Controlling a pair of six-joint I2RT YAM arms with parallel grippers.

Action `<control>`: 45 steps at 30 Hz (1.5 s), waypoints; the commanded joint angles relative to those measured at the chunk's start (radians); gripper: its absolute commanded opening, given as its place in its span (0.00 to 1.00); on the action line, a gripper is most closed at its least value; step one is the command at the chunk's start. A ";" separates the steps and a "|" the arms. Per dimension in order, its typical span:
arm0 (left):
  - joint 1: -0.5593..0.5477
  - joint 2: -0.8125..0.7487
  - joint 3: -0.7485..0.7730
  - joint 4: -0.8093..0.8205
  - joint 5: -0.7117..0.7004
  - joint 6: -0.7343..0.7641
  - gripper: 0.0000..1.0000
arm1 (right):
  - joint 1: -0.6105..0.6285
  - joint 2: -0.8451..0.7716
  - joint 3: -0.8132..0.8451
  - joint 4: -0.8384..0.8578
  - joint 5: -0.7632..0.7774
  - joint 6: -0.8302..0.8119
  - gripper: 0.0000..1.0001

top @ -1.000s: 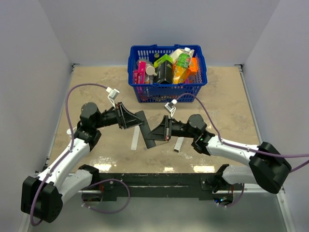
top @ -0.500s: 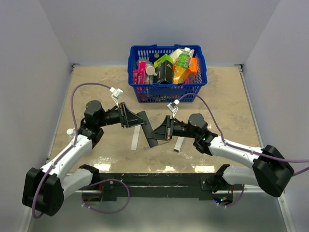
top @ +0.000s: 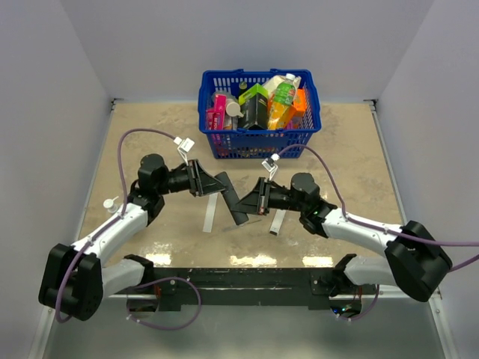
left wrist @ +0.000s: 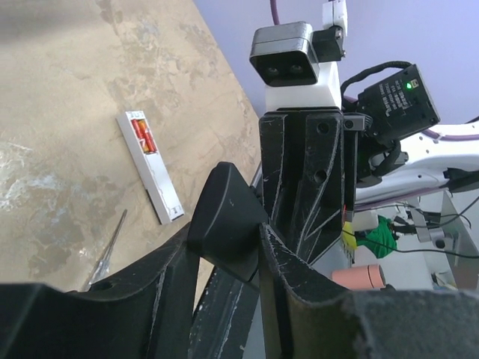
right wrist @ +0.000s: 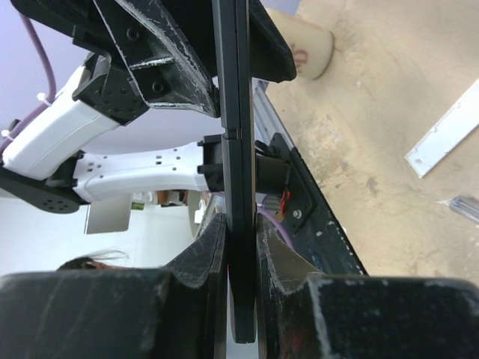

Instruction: Unload the batteries from the remote control

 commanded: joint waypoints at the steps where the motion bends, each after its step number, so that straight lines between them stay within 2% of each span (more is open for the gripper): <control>1: 0.036 0.034 -0.032 0.054 -0.124 0.078 0.39 | -0.019 0.015 -0.018 0.051 -0.025 -0.014 0.00; 17: 0.037 0.157 -0.101 0.143 -0.176 0.045 0.46 | -0.080 0.079 -0.098 0.065 -0.005 -0.037 0.00; 28: 0.037 0.212 -0.102 0.096 -0.214 0.075 0.57 | -0.123 0.137 -0.133 0.050 0.015 -0.044 0.00; 37: 0.036 0.235 -0.099 0.065 -0.237 0.101 0.59 | -0.145 0.174 -0.138 -0.016 0.043 -0.096 0.00; 45: 0.033 0.232 -0.111 0.134 -0.170 0.082 0.66 | -0.143 0.093 -0.093 -0.062 -0.028 -0.128 0.00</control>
